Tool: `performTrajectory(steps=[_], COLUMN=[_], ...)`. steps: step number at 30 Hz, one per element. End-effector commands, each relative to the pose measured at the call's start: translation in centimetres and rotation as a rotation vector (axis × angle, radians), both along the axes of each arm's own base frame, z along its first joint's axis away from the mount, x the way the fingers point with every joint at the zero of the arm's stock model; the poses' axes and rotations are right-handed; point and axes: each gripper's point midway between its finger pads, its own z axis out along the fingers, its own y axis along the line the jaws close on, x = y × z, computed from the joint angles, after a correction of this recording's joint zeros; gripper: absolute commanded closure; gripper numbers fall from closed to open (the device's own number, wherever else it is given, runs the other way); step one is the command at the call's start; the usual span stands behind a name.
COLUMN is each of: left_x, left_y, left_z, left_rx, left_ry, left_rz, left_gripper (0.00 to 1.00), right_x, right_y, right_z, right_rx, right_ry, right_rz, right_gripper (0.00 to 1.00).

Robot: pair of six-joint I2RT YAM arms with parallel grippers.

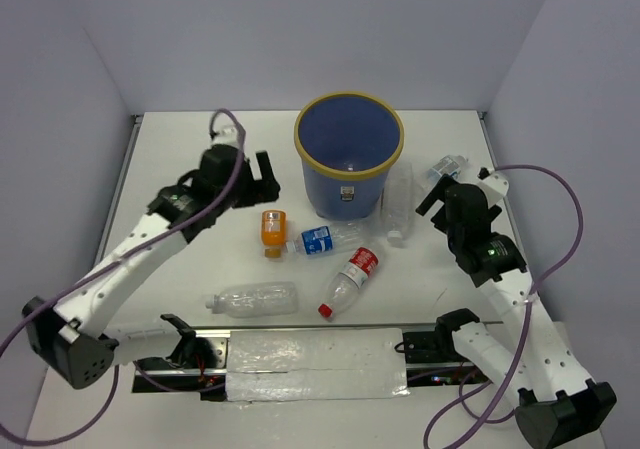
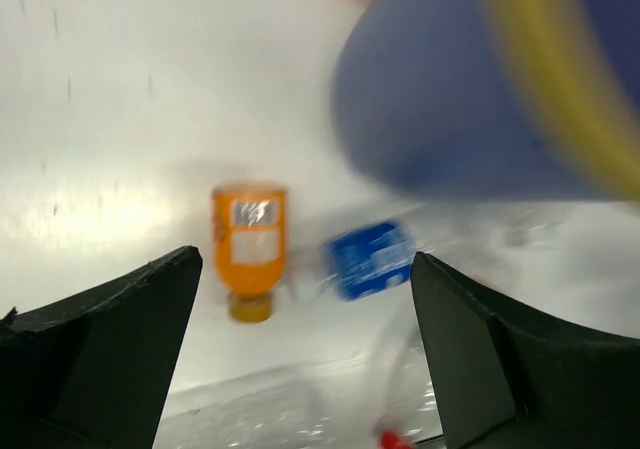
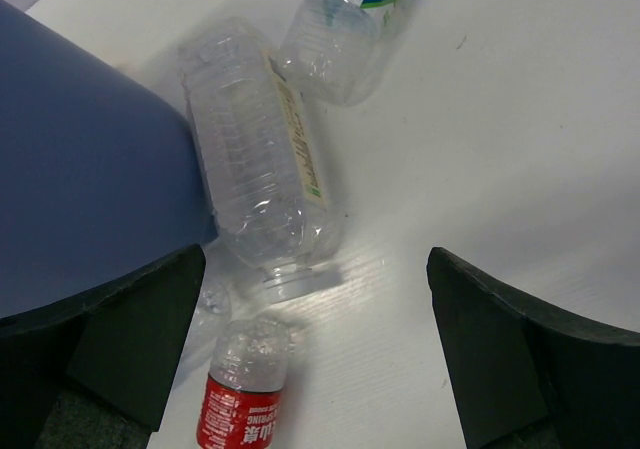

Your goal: Put the plastic bottles in the bin

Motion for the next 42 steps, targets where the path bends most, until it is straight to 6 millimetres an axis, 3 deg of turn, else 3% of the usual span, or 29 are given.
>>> performTrajectory(steps=[1, 4, 9, 14, 20, 24, 25, 28, 30, 33, 35, 37, 38, 39, 40, 41, 42], left_x=[-0.1, -0.1, 0.8, 1.4, 2.8, 3.6, 3.4, 3.1, 3.1, 3.0, 3.3, 3.4, 3.9, 4.0, 4.4, 4.7, 5.7], left_y=[0.0, 0.1, -0.2, -1.2, -1.8, -1.6, -1.3, -0.4, 0.2, 0.5, 0.3, -0.3, -0.8, -1.3, -2.4, -3.1, -4.6], left_z=[-8.6, -12.3, -16.9, -20.1, -22.3, -23.1, -23.1, -20.9, -18.8, -12.7, -6.6, -2.3, 1.7, 3.4, 7.0, 8.6, 8.5], left_rx=[0.063, 0.094, 0.116, 0.120, 0.139, 0.180, 0.190, 0.190, 0.198, 0.177, 0.147, 0.114, 0.090, 0.076, 0.042, 0.025, 0.019], left_ry=[0.153, 0.211, 0.244, 0.300, 0.315, 0.330, 0.339, 0.306, 0.271, 0.175, 0.066, -0.014, -0.092, -0.121, -0.183, -0.207, -0.192], left_rz=[0.023, 0.041, 0.055, 0.048, 0.062, 0.086, 0.096, 0.126, 0.139, 0.103, 0.063, 0.016, -0.014, -0.038, -0.087, -0.113, -0.150], left_gripper=[0.01, 0.01, 0.01, 0.00, 0.02, 0.15, 0.25, 0.49, 0.57, 0.57, 0.57, 0.56, 0.55, 0.54, 0.54, 0.53, 0.52], right_x=[0.8, 0.5, -0.1, -0.3, -0.4, -0.3, -0.2, -0.1, -0.2, -0.6, -0.9, -1.3, -1.6, -2.0, -2.3, -2.7, -3.0], right_y=[0.5, 0.3, -0.1, 0.1, 0.3, 0.6, 0.8, 0.9, 1.2, 2.1, 2.7, 3.6, 3.7, 3.8, 3.8, 3.9, 3.9], right_z=[1.0, 1.1, 0.5, 0.2, -0.2, -0.8, -1.0, -2.0, -3.1, -4.7, -5.3, -5.6, -5.7, -6.2, -6.6, -6.9, -7.2], right_rx=[0.033, 0.027, 0.023, 0.034, 0.045, 0.052, 0.053, 0.045, 0.045, 0.068, 0.094, 0.133, 0.152, 0.163, 0.171, 0.185, 0.190], right_ry=[-0.046, -0.056, -0.038, -0.033, -0.028, -0.014, -0.007, 0.037, 0.074, 0.111, 0.103, 0.099, 0.097, 0.107, 0.119, 0.119, 0.128], right_rz=[0.003, 0.003, -0.011, -0.004, 0.005, 0.015, 0.022, 0.025, 0.038, 0.080, 0.113, 0.158, 0.156, 0.157, 0.153, 0.154, 0.152], right_gripper=[0.00, 0.00, 0.00, 0.00, 0.00, 0.00, 0.00, 0.00, 0.00, 0.00, 0.00, 0.00, 0.00, 0.00, 0.00, 0.00, 0.01])
